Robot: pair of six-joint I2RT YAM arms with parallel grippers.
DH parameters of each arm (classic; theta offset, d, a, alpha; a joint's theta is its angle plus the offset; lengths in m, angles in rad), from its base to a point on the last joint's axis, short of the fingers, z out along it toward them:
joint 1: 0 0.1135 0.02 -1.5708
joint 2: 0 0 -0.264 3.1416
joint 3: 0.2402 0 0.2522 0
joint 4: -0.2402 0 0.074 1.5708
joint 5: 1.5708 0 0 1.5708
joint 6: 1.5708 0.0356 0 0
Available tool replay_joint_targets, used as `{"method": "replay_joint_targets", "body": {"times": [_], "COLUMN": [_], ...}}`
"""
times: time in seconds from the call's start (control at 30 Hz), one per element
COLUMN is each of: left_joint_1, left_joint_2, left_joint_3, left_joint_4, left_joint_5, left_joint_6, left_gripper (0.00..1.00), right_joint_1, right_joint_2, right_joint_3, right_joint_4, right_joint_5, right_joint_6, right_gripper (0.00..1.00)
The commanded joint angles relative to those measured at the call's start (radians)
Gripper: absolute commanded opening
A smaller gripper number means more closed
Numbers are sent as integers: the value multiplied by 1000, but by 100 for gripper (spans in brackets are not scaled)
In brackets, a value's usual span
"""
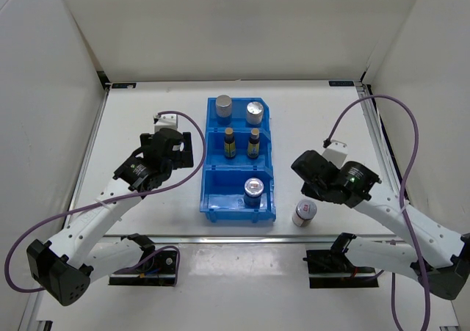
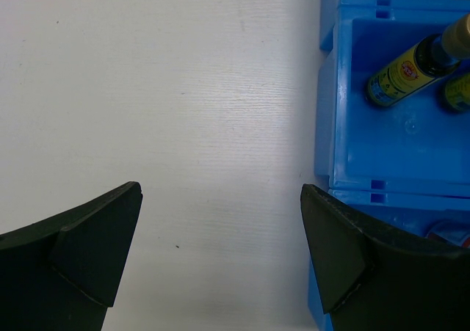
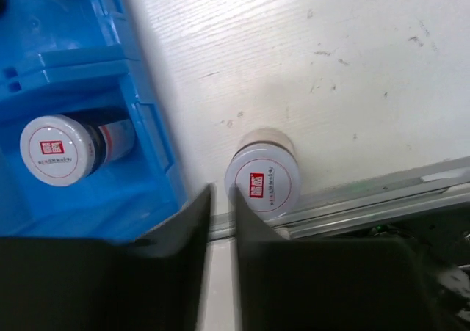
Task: Organize the condiment bottles
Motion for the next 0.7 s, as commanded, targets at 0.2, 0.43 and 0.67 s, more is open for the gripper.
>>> {"method": "replay_joint_targets", "body": {"times": [0.2,0.43,0.67], "left_joint_1": [4,4,4], "left_joint_2": [-8,-8,-8], "left_joint_3": [19,19,19], "left_joint_4": [6,6,6], "left_joint_5": [14,14,14], "left_joint_6": [3,3,3], "left_gripper": [100,100,100], "right_joint_1": [6,-86,-240], "right_joint_2": [74,126,91], "right_joint_3": [-111,-247,-390], "right_joint_4": [34,172,306], "right_joint_5": [-85,-224,-398], "right_joint_6": [-15,-17,-119], "right_gripper": [100,100,94]}}
